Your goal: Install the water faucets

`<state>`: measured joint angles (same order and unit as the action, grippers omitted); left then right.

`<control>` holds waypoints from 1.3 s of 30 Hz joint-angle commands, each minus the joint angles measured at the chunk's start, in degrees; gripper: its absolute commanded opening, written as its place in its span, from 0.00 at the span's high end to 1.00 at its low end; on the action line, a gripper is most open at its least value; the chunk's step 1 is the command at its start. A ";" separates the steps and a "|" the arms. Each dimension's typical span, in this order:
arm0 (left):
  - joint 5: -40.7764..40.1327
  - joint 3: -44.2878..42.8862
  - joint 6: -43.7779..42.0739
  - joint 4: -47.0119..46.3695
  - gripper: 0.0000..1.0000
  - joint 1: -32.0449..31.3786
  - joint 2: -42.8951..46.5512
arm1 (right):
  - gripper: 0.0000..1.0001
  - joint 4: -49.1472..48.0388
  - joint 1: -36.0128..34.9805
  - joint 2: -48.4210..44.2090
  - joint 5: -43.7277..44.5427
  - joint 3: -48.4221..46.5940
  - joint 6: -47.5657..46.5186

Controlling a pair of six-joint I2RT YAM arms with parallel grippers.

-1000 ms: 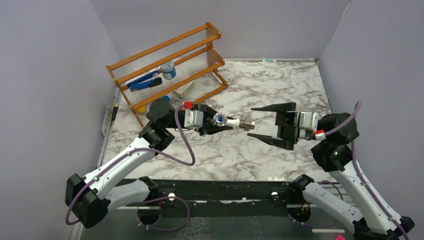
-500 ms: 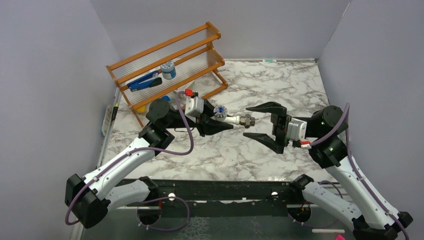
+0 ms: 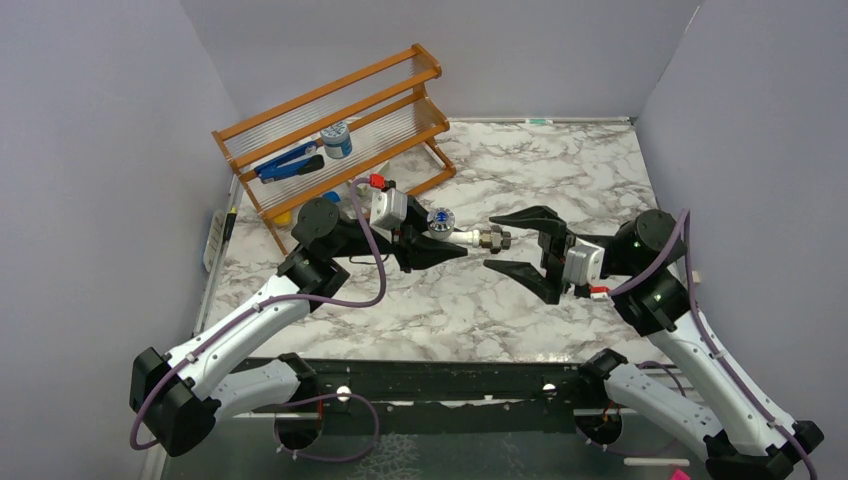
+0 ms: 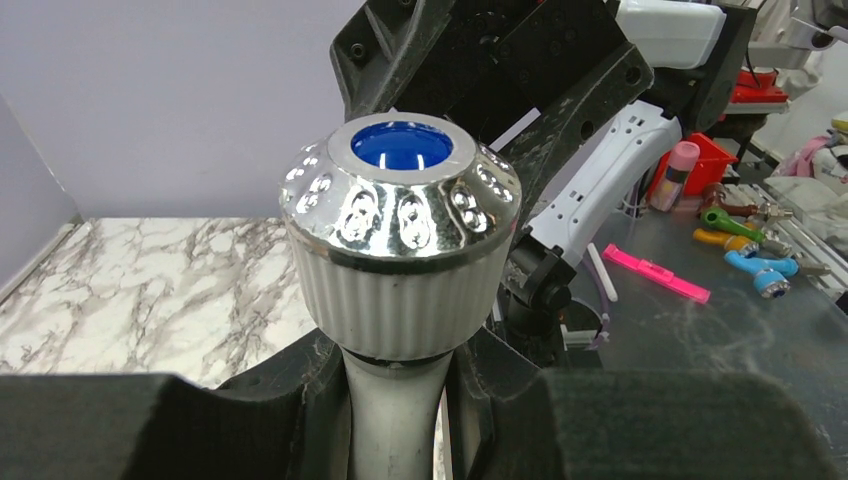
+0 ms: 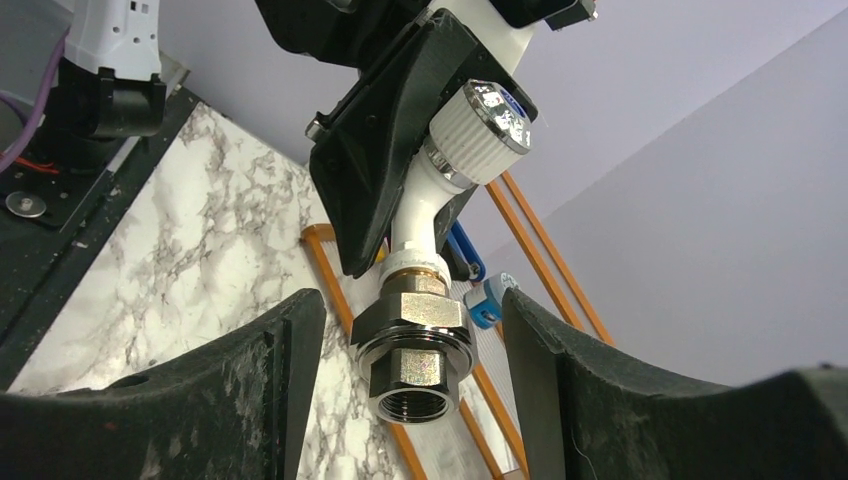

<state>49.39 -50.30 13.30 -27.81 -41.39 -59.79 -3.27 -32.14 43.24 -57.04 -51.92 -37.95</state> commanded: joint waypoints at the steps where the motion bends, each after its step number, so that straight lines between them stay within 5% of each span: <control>1: -1.94 -1.74 1.41 -4.75 1.00 -0.23 1.39 | 0.32 1.06 0.23 -0.14 1.91 0.63 -1.56; 12: -1.65 -1.63 2.38 -5.04 1.00 -0.28 1.53 | 0.46 1.46 0.22 -0.07 2.02 0.59 -1.44; 19: -1.33 -1.55 2.58 -5.23 1.00 -0.35 1.29 | 0.68 0.98 0.19 0.04 2.57 0.29 1.92; 23: -1.66 -1.46 2.09 -5.23 1.00 -0.36 1.29 | 0.82 -0.20 0.19 1.20 3.34 0.08 8.03; 34: -0.81 -0.56 -6.52 -5.30 1.00 -0.35 3.31 | 0.99 -6.91 0.21 1.43 6.42 2.61 23.43; 39: 0.28 0.39 -12.75 -5.24 1.00 -0.31 4.79 | 0.99 -6.81 0.24 1.49 7.74 1.98 32.15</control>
<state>49.50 -49.69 7.86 -27.11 -41.32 -58.24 -9.41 -32.08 44.47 -53.15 -50.39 -15.99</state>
